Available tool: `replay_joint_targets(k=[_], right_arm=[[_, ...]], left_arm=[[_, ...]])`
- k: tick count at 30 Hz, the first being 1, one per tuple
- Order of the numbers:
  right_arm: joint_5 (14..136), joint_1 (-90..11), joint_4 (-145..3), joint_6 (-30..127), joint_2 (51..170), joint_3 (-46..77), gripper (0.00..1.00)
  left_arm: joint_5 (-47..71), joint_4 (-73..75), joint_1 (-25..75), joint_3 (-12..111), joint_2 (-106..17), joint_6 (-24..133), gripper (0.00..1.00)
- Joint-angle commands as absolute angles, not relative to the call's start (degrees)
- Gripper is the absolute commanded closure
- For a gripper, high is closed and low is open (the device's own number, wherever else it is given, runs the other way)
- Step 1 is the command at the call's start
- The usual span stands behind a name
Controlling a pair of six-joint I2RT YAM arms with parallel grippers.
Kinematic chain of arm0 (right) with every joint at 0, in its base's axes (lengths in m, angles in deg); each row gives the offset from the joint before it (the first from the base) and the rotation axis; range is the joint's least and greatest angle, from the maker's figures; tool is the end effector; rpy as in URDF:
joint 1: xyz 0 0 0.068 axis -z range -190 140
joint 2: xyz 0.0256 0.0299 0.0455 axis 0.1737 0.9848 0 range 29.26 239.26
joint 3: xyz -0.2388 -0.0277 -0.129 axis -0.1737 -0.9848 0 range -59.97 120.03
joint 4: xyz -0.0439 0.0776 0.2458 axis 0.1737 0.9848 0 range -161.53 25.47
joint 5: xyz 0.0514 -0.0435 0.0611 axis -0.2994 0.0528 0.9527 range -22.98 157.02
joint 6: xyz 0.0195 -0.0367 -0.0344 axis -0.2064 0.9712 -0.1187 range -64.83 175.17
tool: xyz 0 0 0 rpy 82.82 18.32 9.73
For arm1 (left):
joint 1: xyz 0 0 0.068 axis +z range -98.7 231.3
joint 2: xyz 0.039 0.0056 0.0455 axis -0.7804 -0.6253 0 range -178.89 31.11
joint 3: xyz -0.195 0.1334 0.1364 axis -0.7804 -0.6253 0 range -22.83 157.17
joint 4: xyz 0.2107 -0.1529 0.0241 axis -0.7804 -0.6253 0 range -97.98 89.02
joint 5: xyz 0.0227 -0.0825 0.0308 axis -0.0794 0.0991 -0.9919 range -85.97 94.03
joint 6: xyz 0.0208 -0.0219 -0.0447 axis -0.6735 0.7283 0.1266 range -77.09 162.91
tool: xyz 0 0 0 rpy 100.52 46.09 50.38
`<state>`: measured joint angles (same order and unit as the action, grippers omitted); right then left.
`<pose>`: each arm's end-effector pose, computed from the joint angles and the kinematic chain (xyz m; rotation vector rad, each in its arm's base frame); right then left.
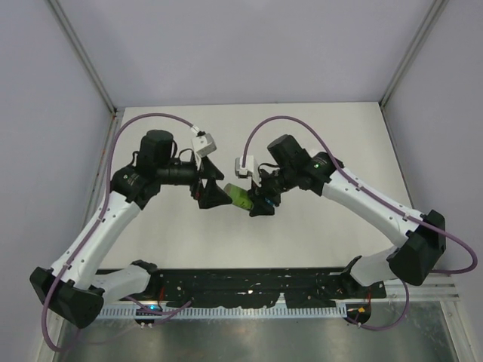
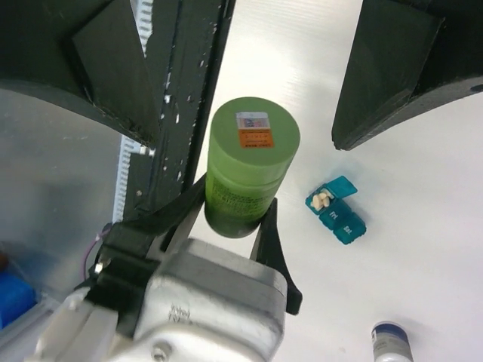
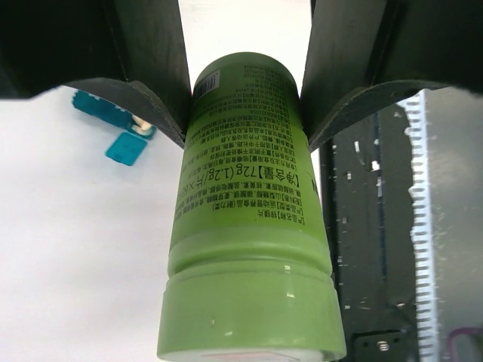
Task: Sort the pills into containers
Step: Screw the lid of the pill bottle onto the pill bottle.
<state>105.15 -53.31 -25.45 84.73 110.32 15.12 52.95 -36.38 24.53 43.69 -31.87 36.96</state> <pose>0.1971 0.2161 0.3281 -1.6623 1.7696 0.9265 0.1877 -0.1246 0.3723 1.0704 1.8133 -1.1185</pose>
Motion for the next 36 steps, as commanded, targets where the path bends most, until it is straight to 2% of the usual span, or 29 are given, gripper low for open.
replay_joint_targets(k=[1, 4, 16, 22, 25, 27, 32, 36], right_arm=[[94.7, -55.1, -33.6, 81.5, 106.9, 14.8, 0.94], [89.3, -56.1, -35.6, 80.3, 106.0, 14.7, 0.95], [81.0, -58.1, -38.9, 79.1, 104.0, 13.4, 0.94], [81.6, -58.3, -38.7, 79.2, 104.1, 13.4, 0.94], [83.0, -58.3, -38.2, 79.1, 104.2, 13.4, 0.95], [84.6, -58.3, -37.8, 79.2, 104.5, 13.7, 0.94], [91.5, -57.6, -36.4, 79.3, 105.1, 14.7, 0.94], [100.2, -56.1, -33.8, 80.6, 106.2, 15.8, 0.94]], left_arm=[[57.6, -32.3, 26.8, 47.9, -34.4, 49.0, 0.00], [59.0, -32.6, 27.7, 49.8, -37.4, 53.4, 0.02], [57.0, -32.0, 28.5, 50.2, -42.5, 58.7, 0.24], [58.6, -32.7, 28.5, 50.5, -43.6, 56.9, 0.58], [59.7, -33.8, 28.5, 50.3, -44.1, 54.8, 0.87], [61.0, -34.9, 28.4, 49.8, -44.3, 52.3, 1.00], [65.5, -35.7, 28.1, 46.6, -41.9, 43.0, 1.00], [64.9, -39.7, 25.6, 44.8, -37.9, 29.8, 1.00]])
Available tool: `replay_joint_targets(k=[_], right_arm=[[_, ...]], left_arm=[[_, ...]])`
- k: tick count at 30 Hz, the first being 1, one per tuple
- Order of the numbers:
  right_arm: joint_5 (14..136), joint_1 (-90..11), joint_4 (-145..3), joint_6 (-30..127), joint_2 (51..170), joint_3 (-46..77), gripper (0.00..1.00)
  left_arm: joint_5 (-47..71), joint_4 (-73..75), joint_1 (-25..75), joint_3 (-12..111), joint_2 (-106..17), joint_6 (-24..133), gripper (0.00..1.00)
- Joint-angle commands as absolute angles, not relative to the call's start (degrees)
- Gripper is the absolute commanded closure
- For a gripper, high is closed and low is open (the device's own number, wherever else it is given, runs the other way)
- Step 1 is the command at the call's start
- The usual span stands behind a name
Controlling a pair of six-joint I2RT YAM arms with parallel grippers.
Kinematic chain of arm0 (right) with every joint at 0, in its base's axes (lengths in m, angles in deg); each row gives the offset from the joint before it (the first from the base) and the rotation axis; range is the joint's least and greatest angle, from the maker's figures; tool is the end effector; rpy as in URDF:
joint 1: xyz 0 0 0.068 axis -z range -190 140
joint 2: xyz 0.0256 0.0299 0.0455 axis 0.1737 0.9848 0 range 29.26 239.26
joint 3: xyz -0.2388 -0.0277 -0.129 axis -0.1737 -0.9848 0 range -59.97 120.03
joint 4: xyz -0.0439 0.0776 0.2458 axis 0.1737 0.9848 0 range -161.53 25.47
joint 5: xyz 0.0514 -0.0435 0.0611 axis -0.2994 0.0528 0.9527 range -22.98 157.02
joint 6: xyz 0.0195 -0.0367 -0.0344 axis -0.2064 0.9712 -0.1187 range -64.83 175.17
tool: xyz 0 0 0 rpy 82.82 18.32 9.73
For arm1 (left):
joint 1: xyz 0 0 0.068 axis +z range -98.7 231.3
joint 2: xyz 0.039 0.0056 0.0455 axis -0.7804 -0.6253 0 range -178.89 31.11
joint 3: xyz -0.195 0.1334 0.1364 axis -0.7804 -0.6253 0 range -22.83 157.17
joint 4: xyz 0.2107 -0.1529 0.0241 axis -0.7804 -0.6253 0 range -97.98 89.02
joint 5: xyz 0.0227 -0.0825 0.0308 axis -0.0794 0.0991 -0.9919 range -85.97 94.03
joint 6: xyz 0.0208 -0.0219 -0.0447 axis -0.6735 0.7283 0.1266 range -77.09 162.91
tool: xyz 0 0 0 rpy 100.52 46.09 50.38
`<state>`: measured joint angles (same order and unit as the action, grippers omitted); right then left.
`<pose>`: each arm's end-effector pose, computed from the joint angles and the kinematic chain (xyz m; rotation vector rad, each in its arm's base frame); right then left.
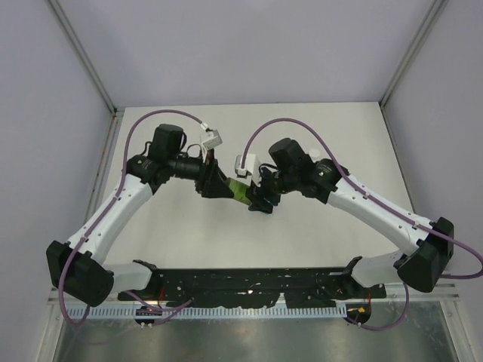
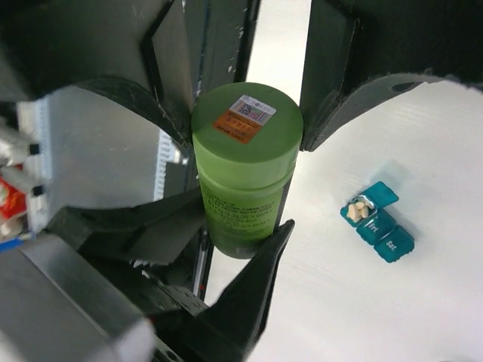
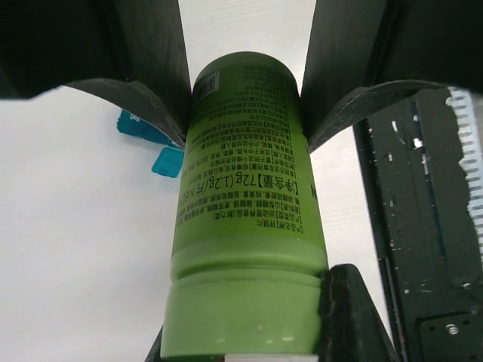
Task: Sort the pills into containers
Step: Screw the lid of the pill bottle onto the pill bottle.
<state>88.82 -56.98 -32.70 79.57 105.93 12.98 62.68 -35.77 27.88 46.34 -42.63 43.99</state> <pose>0.1857 0.2184 0.3420 -1.5159 1.7733 0.6390 0.2327 -0.1338 0.3485 0.9649 1.9736 -1.3789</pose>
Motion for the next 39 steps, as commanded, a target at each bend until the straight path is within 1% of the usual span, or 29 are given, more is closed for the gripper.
replay_joint_targets(k=[1, 6, 10, 12, 13, 15, 17, 18, 22, 25, 31, 36, 39], right_arm=[[101.7, -56.0, -32.7, 80.9, 106.6, 16.2, 0.94], [114.0, -55.1, -26.5, 85.3, 110.2, 19.3, 0.94], [120.8, -55.2, -19.3, 89.3, 113.9, 22.8, 0.94], [122.7, -55.1, -15.7, 90.9, 115.5, 24.4, 0.94], [123.1, -55.1, -15.0, 91.6, 115.8, 25.0, 0.94], [122.8, -55.1, -14.8, 91.6, 116.4, 25.1, 0.95], [122.0, -55.1, -14.9, 91.4, 116.4, 25.1, 0.94], [121.6, -55.2, -15.4, 91.3, 116.2, 25.0, 0.95], [117.6, -55.2, -18.9, 88.8, 114.9, 23.6, 0.94], [113.5, -55.1, -22.1, 86.5, 113.0, 21.3, 0.95], [107.6, -55.3, -26.4, 83.6, 110.5, 19.7, 0.95], [98.4, -56.5, -30.7, 80.8, 108.7, 18.8, 0.94], [93.1, -57.3, -32.9, 79.3, 107.8, 18.5, 0.94]], left_arm=[[64.2, -40.4, 24.8, 44.2, -36.9, 27.0, 1.00], [60.8, -41.6, 18.8, 40.6, -33.1, 18.3, 1.00], [58.8, -40.5, 15.7, 37.7, -31.2, 15.7, 1.00], [57.9, -39.7, 14.9, 36.7, -30.4, 14.7, 0.95], [57.6, -39.7, 14.6, 36.5, -30.2, 14.0, 0.89], [56.7, -39.6, 14.6, 36.2, -29.6, 13.4, 0.74], [55.4, -39.4, 14.6, 36.3, -29.0, 13.6, 0.55], [54.0, -39.0, 14.6, 36.4, -28.7, 14.5, 0.48], [50.0, -36.2, 15.3, 36.5, -27.1, 19.3, 0.19], [50.5, -34.9, 17.2, 36.9, -25.9, 23.2, 0.00], [53.2, -32.2, 23.8, 38.6, -25.4, 31.5, 0.00], [53.8, -31.2, 27.0, 41.5, -26.8, 39.6, 0.00], [55.6, -32.2, 28.5, 45.1, -29.9, 46.4, 0.00]])
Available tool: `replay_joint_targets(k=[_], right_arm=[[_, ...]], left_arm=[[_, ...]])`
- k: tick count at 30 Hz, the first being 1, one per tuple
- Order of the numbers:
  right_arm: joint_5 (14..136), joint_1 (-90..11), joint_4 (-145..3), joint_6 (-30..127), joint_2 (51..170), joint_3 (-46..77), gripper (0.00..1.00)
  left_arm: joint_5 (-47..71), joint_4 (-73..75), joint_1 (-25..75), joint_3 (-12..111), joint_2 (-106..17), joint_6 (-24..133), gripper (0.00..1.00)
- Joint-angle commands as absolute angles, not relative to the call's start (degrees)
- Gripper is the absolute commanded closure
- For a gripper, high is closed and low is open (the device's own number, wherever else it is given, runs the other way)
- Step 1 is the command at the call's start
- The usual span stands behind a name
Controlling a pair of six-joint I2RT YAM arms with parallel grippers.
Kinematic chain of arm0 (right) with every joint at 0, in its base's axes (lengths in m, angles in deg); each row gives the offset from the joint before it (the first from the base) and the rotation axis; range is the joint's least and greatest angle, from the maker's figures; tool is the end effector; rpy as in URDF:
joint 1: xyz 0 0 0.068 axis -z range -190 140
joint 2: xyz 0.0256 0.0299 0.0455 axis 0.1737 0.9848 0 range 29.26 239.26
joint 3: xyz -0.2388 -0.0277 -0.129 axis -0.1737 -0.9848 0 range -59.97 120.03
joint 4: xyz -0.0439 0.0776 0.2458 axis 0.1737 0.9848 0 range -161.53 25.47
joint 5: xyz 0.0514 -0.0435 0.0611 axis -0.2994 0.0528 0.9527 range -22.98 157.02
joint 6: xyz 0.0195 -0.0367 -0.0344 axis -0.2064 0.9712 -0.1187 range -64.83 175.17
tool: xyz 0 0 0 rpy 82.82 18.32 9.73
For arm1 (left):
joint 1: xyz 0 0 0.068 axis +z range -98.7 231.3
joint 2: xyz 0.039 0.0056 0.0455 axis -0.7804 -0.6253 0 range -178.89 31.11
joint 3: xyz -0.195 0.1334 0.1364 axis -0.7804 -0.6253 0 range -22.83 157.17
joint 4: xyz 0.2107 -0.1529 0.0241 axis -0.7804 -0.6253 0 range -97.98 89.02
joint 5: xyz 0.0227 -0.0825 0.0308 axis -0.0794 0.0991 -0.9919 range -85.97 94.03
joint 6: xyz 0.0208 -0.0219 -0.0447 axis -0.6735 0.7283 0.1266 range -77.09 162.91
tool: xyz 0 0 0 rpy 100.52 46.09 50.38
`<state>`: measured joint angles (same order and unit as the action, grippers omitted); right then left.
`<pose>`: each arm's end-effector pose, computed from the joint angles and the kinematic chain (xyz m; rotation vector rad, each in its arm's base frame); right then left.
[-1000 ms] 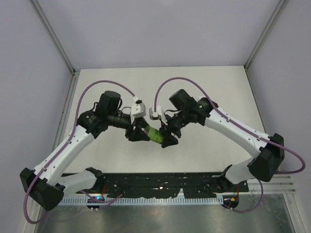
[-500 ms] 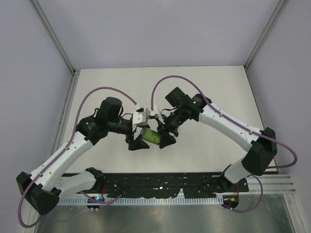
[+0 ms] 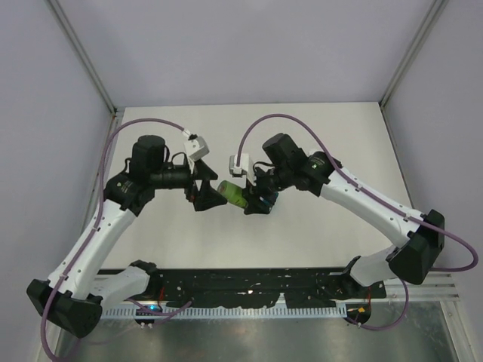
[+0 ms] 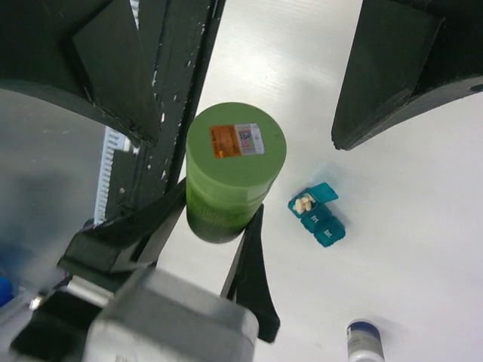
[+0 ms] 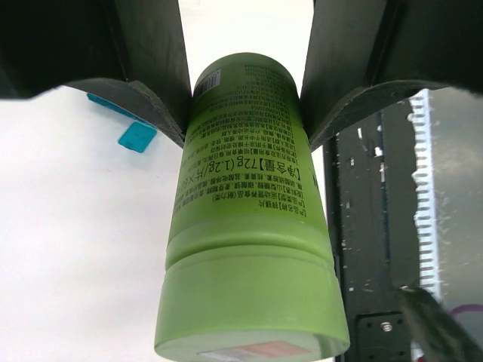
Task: Sort the pills into containers
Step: Screw the lid of the pill bottle onto the pill bottle.
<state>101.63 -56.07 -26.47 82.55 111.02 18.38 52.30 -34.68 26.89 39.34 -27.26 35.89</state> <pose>0.1928 0.2293 0.3428 -1.6505 1.7418 0.8793 0.1774 -0.1095 0.3657 1.0407 1.7846 -1.0608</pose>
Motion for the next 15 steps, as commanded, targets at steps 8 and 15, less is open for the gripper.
replay_joint_targets(k=[8, 15], right_arm=[[82.2, -59.1, -36.4, 77.2, 107.3, 18.8, 0.94], [79.5, -59.9, -36.8, 77.2, 107.1, 18.9, 0.95]], left_arm=[[56.2, -32.1, 30.6, 49.9, -36.0, 60.0, 0.00], [53.9, -32.3, 30.6, 50.1, -38.2, 60.8, 0.09]])
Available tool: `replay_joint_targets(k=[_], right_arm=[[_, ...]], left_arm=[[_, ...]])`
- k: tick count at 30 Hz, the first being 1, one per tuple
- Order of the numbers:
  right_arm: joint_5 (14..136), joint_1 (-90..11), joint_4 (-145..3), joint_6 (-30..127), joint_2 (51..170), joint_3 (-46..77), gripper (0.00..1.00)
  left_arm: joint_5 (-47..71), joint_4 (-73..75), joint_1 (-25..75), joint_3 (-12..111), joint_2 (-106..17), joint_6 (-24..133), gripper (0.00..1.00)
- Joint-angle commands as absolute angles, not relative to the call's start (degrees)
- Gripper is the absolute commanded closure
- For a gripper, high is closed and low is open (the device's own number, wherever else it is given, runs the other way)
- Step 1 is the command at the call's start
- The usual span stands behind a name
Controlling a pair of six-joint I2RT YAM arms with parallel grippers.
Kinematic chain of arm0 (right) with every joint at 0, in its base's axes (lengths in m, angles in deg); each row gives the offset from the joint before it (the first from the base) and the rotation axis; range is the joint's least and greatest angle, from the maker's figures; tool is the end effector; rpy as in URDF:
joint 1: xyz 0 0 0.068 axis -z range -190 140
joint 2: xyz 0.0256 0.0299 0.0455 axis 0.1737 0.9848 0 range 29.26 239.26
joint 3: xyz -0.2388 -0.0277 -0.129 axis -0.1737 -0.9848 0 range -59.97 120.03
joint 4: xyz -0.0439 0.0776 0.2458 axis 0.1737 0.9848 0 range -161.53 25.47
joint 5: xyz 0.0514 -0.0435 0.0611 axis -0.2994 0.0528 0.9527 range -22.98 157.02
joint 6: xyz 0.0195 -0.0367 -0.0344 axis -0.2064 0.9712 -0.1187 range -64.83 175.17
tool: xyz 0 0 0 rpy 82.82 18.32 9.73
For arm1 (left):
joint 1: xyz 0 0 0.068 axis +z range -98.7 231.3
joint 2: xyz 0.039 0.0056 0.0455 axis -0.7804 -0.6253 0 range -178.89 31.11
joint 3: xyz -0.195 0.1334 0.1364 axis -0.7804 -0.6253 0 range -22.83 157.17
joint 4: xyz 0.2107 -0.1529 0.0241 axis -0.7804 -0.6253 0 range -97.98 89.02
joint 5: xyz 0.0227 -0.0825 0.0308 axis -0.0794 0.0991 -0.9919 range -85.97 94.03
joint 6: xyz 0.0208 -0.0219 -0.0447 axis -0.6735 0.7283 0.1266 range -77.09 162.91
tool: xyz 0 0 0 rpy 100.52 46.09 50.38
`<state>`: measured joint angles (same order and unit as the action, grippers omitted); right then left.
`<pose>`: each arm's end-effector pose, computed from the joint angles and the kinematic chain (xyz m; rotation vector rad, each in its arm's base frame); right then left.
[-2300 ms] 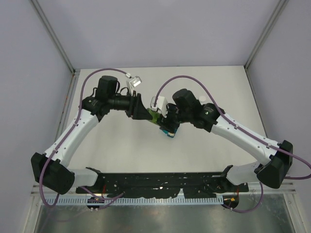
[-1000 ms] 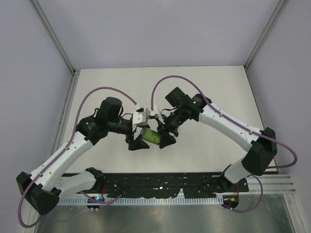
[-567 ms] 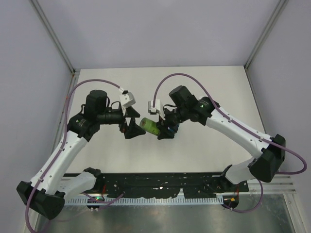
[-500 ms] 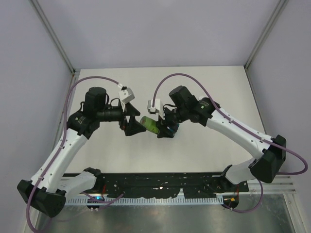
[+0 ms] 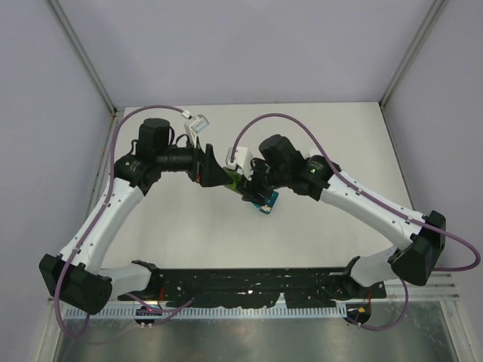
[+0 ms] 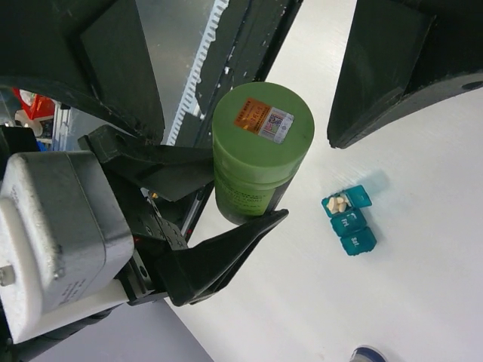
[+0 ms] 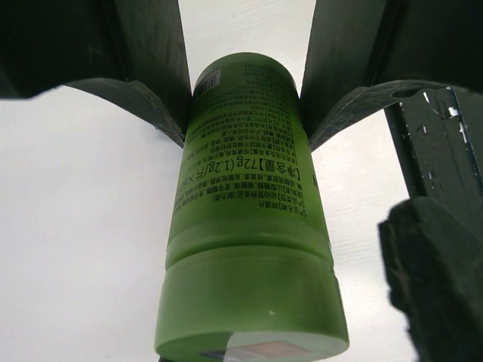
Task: Sort the pills into containers
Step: Screw the lid of the pill bottle onto the pill bottle.
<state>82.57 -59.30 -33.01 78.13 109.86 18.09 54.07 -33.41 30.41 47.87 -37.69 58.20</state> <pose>0.1923 0.2382 0.3519 -1.4791 1.7828 0.5471 0.2247 -0.1148 0.3785 0.6539 2.0453 -1.2888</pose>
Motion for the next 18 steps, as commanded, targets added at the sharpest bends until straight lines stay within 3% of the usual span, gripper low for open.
replay_joint_targets(k=[1, 8, 12, 16, 18], right_arm=[[79.2, -59.9, -36.6, 77.3, 107.0, 19.0, 0.95], [80.1, -59.9, -36.3, 77.1, 107.2, 19.1, 0.94], [81.8, -59.9, -35.5, 77.2, 107.5, 19.7, 0.95], [85.1, -59.8, -34.5, 77.8, 107.5, 20.0, 0.95], [87.8, -59.1, -33.7, 77.8, 107.7, 20.5, 0.94]], left_arm=[[54.3, -32.4, 30.6, 50.1, -38.5, 60.8, 0.12], [55.6, -31.4, 30.6, 49.2, -39.6, 60.1, 0.35], [57.6, -30.9, 30.6, 48.6, -40.3, 58.8, 0.59], [60.0, -30.6, 30.6, 47.3, -39.7, 53.7, 1.00], [61.2, -30.7, 30.6, 46.1, -38.6, 49.8, 1.00]])
